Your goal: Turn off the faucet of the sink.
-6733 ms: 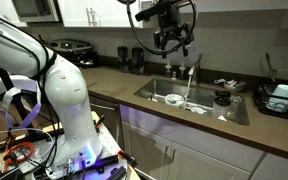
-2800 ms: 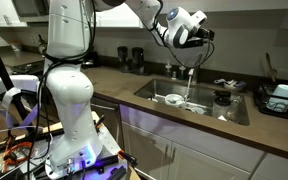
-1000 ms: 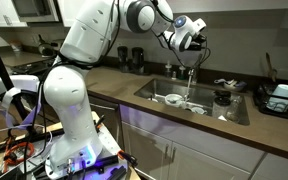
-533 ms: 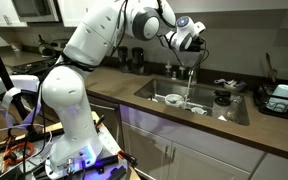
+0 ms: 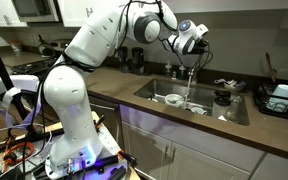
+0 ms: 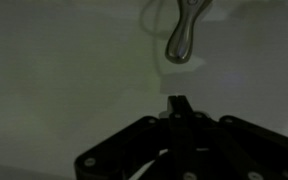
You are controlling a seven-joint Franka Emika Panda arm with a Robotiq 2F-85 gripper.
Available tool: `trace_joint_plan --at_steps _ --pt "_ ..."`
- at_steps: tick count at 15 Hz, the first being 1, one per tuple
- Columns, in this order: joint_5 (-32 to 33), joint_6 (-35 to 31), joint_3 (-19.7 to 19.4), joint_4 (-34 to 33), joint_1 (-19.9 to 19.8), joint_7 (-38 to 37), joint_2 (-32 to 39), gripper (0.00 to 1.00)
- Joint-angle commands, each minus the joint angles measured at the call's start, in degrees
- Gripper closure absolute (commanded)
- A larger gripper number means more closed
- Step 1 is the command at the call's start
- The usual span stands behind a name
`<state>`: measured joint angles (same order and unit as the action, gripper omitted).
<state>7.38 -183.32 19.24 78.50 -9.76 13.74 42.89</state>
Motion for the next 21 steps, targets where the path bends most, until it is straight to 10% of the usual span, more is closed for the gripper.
trace_joint_plan --at_steps 1,14,21 --pt "0.9 0.2 -1.8 -4.4 2.4 0.8 3.0 0.95" --pt "0.9 7.1 -15.0 -15.4 11.9 -1.5 7.8 0.96" --pt "0.4 14.6 -15.1 -16.0 11.9 -0.4 7.2 0.96"
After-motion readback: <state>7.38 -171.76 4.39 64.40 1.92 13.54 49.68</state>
